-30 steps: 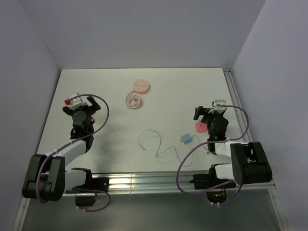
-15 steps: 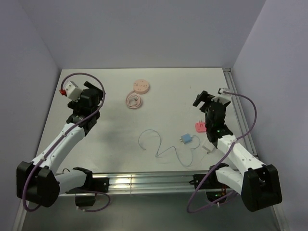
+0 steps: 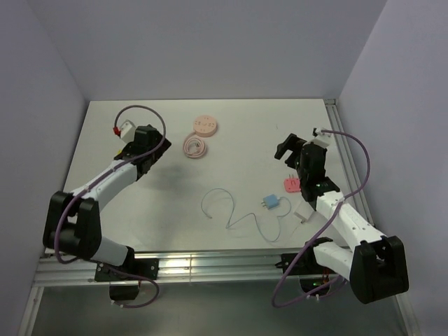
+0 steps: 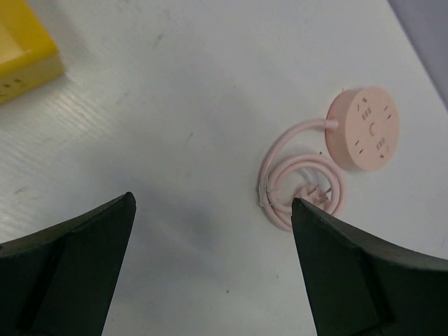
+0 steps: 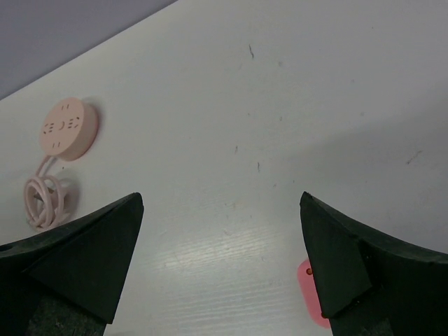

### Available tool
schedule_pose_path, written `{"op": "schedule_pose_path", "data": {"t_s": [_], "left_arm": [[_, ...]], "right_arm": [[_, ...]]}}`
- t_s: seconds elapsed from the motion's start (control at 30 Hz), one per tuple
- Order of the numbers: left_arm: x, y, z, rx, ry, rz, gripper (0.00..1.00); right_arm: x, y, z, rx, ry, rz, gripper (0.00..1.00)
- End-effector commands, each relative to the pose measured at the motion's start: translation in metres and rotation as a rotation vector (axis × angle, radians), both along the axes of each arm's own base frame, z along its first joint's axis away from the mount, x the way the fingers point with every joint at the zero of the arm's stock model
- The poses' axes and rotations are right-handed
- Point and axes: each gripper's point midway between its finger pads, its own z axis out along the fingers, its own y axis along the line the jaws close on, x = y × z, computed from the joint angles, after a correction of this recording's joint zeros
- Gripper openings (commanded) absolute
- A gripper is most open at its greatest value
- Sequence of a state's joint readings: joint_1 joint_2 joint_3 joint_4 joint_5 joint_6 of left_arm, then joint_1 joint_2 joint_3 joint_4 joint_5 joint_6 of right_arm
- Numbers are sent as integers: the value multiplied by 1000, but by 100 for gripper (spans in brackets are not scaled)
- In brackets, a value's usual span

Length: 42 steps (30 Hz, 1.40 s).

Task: Insert the plug

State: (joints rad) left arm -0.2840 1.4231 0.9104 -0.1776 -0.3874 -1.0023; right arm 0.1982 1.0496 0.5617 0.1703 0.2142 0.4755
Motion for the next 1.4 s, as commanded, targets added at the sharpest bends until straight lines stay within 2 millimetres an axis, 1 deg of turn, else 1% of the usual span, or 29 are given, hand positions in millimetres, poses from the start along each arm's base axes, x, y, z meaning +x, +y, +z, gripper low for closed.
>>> {"op": "schedule_pose_path", "data": {"t_s": [0.0,0.03,0.07,0.1,0.13,0.17,0.2,0.23,0.27,0.3,0.33,0.37,0.4,0.47,0.53,0.63,0.8,0.87,0.9,1.03,1.07,1.1,1.2,1.27,1.3,1.37], "left_arm": [[22,-37,14,32,-42,-101,100],[25,-53,10,53,-27,-126,100],[27,-60,7,65,-12,-135,99],[30,-66,4,71,1,-147,100],[39,-75,-1,79,17,-157,99],[38,-76,-10,96,59,-159,100],[41,-78,-14,111,76,-157,100],[50,-85,-18,121,93,-153,99],[48,-81,-25,152,128,-135,97],[49,-82,-37,165,160,-128,92],[52,-87,-34,163,156,-125,90],[52,-89,-38,161,167,-125,87],[51,-90,-44,156,178,-119,83],[47,-93,-50,151,189,-112,80],[44,-96,-55,138,187,-114,75],[46,-102,-63,125,203,-126,71],[53,-107,-76,128,227,-131,70],[54,-107,-82,139,241,-129,67],[53,-105,-90,149,262,-124,66],[54,-103,-97,152,285,-110,66],[54,-104,-96,148,282,-113,63],[54,-103,-98,149,286,-110,55],[52,-102,-102,157,298,-114,49],[48,-100,-106,162,314,-116,42],[46,-100,-107,159,318,-120,35],[39,-97,-113,154,335,-127,24]], "right_arm": [[7,6,8,21,-9,22,100],[10,7,11,23,-9,24,99],[11,9,5,22,20,31,98],[12,9,4,23,26,32,98],[13,10,6,25,27,37,98],[13,11,5,27,30,43,97],[13,11,6,29,27,41,97],[13,12,4,32,29,43,97],[13,11,5,33,25,43,97],[13,12,6,36,23,44,97],[12,13,6,39,23,46,97],[13,13,5,37,25,46,97],[13,13,4,39,27,44,97],[13,12,4,38,30,44,97],[12,12,4,39,30,40,97],[12,13,4,46,28,46,97],[11,14,2,49,32,48,96],[11,14,3,48,31,47,96],[10,13,3,47,32,46,96],[10,12,2,45,30,40,96],[11,13,2,48,31,44,96],[11,13,2,50,31,44,96],[12,14,0,50,40,45,96],[12,14,0,51,38,45,96],[11,14,-1,52,40,45,96],[11,14,0,53,37,46,95]]}}
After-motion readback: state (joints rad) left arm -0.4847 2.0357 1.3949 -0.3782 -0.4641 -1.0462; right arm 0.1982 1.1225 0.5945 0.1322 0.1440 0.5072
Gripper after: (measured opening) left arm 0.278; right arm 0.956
